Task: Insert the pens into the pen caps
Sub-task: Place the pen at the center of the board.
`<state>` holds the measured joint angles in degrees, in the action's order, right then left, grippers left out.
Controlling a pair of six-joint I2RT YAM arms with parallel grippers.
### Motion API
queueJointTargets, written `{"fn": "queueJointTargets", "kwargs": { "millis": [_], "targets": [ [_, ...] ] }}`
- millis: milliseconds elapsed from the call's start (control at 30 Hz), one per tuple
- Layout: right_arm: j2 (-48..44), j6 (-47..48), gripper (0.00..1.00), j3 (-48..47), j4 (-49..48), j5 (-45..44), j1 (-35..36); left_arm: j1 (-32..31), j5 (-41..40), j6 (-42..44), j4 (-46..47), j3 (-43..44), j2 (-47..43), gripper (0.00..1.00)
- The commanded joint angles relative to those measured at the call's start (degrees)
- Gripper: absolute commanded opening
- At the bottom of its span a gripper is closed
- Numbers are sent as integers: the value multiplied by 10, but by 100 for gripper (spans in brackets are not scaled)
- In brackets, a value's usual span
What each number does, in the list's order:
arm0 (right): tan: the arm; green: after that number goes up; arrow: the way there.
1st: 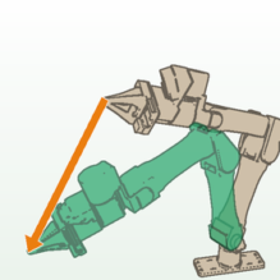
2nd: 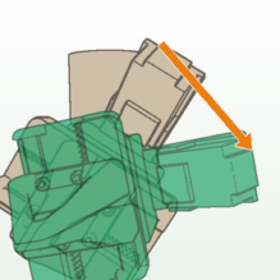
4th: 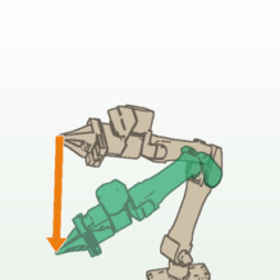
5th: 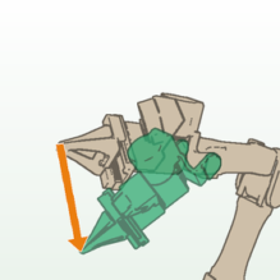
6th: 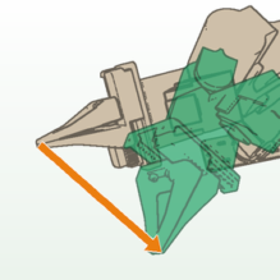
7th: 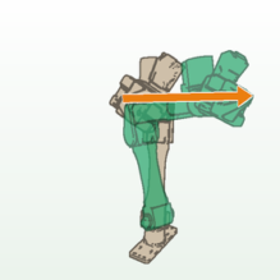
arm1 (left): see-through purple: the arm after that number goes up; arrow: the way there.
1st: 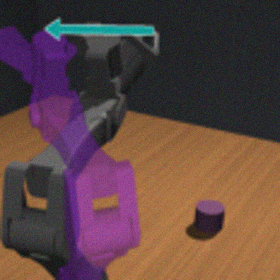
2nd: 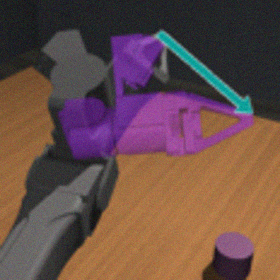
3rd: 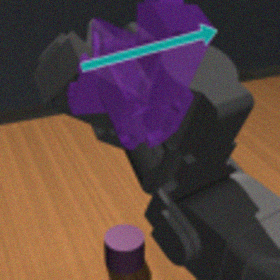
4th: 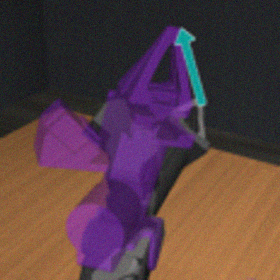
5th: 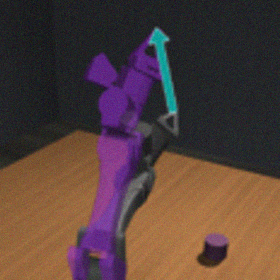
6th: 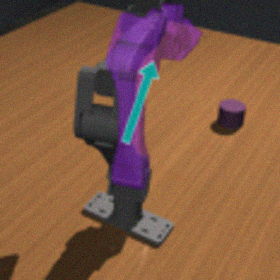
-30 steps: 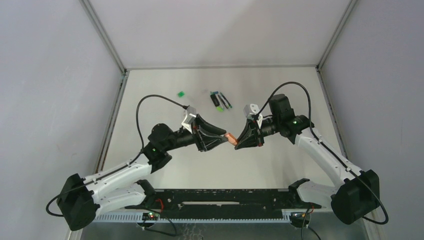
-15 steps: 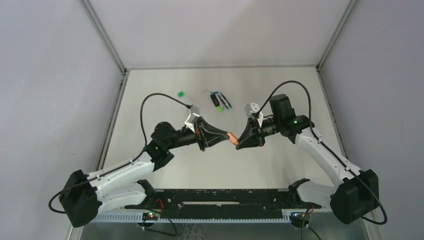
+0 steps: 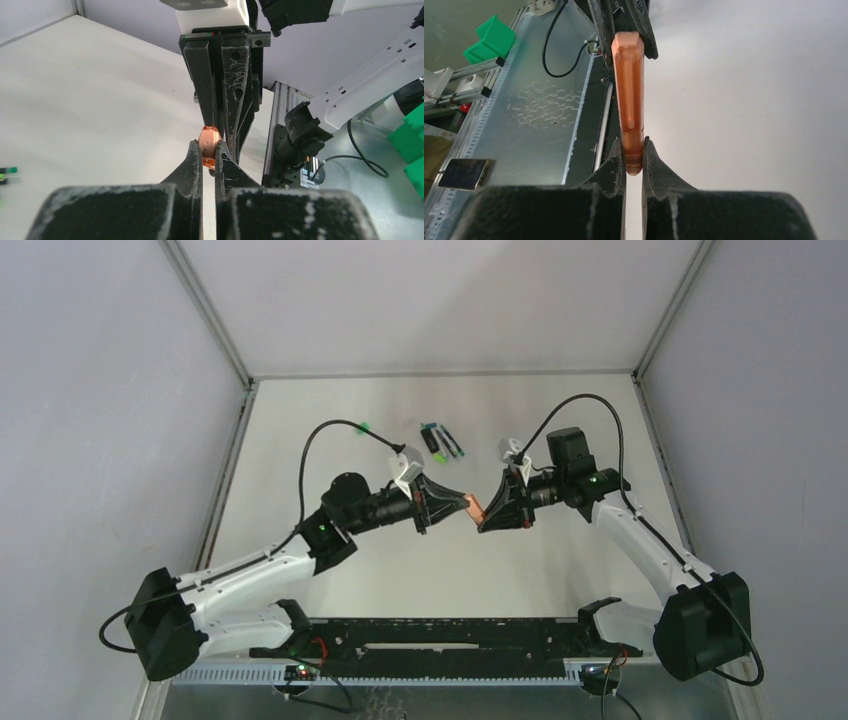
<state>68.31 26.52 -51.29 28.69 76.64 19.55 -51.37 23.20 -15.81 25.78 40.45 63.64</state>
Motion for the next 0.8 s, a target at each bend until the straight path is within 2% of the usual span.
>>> {"fn": "queueJointTargets", "kwargs": {
  "millis": [0, 100, 267, 433, 600, 667, 767],
  "targets": [
    [5, -20, 0, -19, -50, 23, -4, -19, 5, 17, -73, -10, 22, 7],
    [10, 14, 0, -20, -27, 16, -4, 0, 6, -31, -3, -16, 10, 27],
    [14, 58, 0, -20, 4, 6, -11, 29, 7, -85, 89, -25, -14, 54],
    [22, 106, 0, -28, 46, -12, -23, 37, -51, -86, 121, -66, -72, 76],
    [37, 87, 0, -41, 45, -42, -63, 41, -143, -57, 136, -156, -163, 93],
    [45, 52, 0, -41, 21, -68, -84, 43, -178, -57, 145, -193, -189, 97],
    [68, -33, 0, -38, -37, -153, -116, 44, -199, -65, 170, -240, -210, 99]
  ]
}}
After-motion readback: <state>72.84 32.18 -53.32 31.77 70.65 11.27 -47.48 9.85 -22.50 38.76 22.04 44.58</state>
